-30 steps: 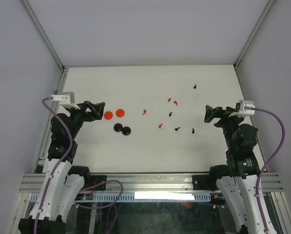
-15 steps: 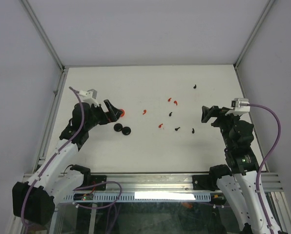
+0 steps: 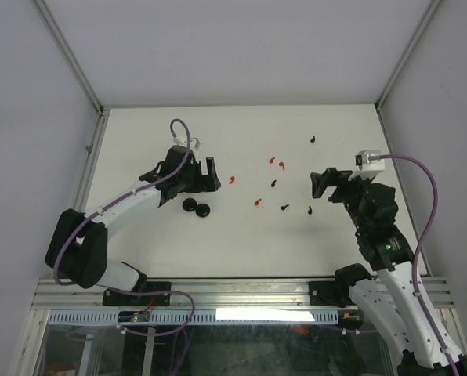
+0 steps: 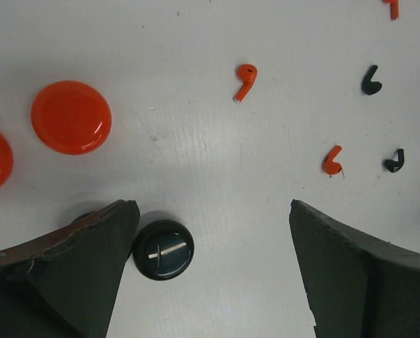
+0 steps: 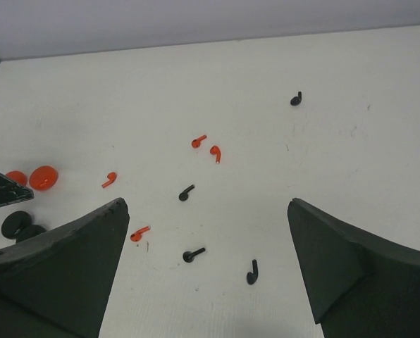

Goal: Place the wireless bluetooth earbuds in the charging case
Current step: Pick up the charging case at the center of the board.

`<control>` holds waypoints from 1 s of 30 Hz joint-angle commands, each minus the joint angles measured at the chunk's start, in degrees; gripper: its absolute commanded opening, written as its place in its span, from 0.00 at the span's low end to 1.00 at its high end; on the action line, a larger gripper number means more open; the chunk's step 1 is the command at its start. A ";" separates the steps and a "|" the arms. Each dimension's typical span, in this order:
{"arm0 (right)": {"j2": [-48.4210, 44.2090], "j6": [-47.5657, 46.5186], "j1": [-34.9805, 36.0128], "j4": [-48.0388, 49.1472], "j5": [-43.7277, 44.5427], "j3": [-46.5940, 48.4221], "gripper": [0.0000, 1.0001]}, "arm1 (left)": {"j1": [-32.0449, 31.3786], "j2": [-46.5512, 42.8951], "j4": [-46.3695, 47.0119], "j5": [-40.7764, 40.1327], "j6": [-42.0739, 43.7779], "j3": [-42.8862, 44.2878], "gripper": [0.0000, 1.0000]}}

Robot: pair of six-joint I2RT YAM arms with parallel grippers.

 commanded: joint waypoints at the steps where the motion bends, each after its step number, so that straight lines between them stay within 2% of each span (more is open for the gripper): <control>1: 4.12 -0.87 0.34 -0.32 -2.77 3.57 0.99 | -2.24 5.85 -0.30 -2.15 3.21 3.50 0.93; 7: 6.28 -0.87 0.40 -1.71 -1.73 4.21 0.99 | -4.17 11.50 -3.08 -3.33 3.84 6.11 0.92; 11: 5.09 -0.86 0.46 -2.28 -1.64 3.92 0.99 | -5.05 13.07 -4.96 -5.71 4.59 6.49 0.92; 17: 3.39 -0.95 0.59 -2.65 -0.37 3.94 0.99 | -7.79 15.81 -7.96 -5.15 5.93 8.41 0.91; 25: 2.91 -0.95 0.77 -2.98 -1.17 4.10 0.99 | -12.03 15.78 -10.31 -3.35 7.40 8.00 0.89; 30: 2.06 -1.12 0.85 -3.34 -0.29 4.07 0.99 | -16.97 12.24 -10.99 -3.55 10.87 6.89 0.87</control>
